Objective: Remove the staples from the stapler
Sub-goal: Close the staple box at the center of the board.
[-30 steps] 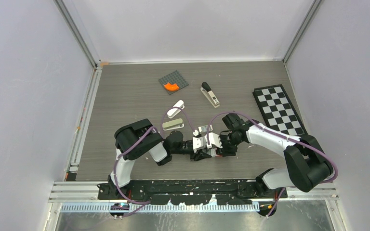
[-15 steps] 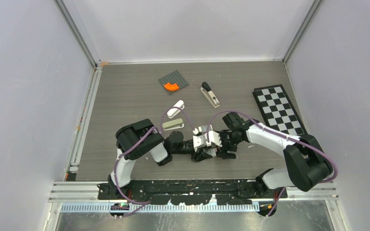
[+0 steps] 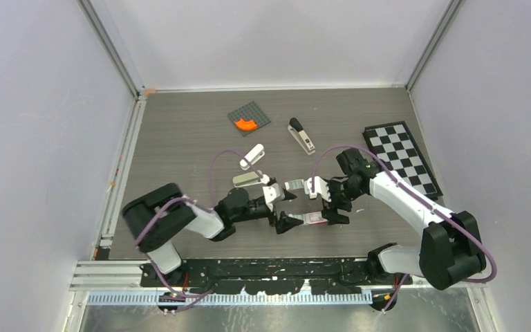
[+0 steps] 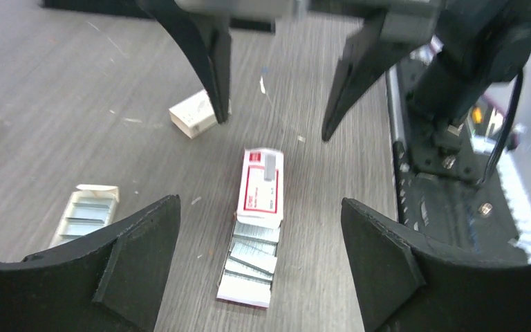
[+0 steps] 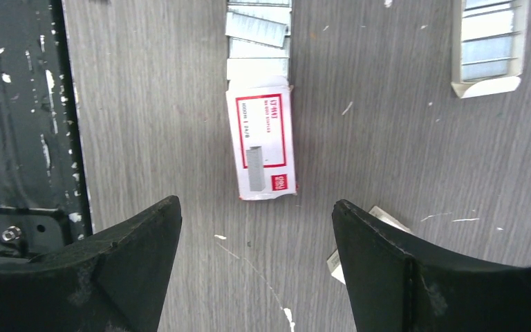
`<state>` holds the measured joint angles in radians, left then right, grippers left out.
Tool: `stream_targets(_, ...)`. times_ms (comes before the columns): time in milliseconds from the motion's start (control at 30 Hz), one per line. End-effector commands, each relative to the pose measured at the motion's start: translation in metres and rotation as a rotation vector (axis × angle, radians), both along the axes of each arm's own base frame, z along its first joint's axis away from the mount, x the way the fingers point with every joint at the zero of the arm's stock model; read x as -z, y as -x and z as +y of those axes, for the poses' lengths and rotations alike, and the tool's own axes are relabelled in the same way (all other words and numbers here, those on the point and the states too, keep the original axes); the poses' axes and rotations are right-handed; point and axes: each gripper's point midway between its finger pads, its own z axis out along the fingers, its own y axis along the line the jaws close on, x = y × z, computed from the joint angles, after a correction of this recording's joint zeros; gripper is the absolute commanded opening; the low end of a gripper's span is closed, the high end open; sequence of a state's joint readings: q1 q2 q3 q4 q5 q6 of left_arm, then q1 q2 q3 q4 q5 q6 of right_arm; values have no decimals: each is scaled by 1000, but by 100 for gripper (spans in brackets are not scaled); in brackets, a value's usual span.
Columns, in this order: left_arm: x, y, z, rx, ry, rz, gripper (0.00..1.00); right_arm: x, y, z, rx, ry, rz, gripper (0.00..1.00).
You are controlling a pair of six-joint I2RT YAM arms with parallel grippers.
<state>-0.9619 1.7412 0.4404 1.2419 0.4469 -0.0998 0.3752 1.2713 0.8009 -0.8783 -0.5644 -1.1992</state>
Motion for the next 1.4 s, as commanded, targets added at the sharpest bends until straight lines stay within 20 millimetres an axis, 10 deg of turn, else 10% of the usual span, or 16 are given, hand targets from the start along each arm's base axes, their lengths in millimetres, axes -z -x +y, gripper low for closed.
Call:
stream_targets(0, -36, -4, 24, -136, 52, 62, 88, -17, 4, -1, -12, -23, -4, 84)
stream_targets(467, -28, 1, 121, -549, 49, 446, 99, -19, 3, -11, 3, -28, -17, 82)
stream_targets(1367, -9, -4, 94, -540, 160, 679, 85, -4, -4, -21, 42, 44, 10, 74)
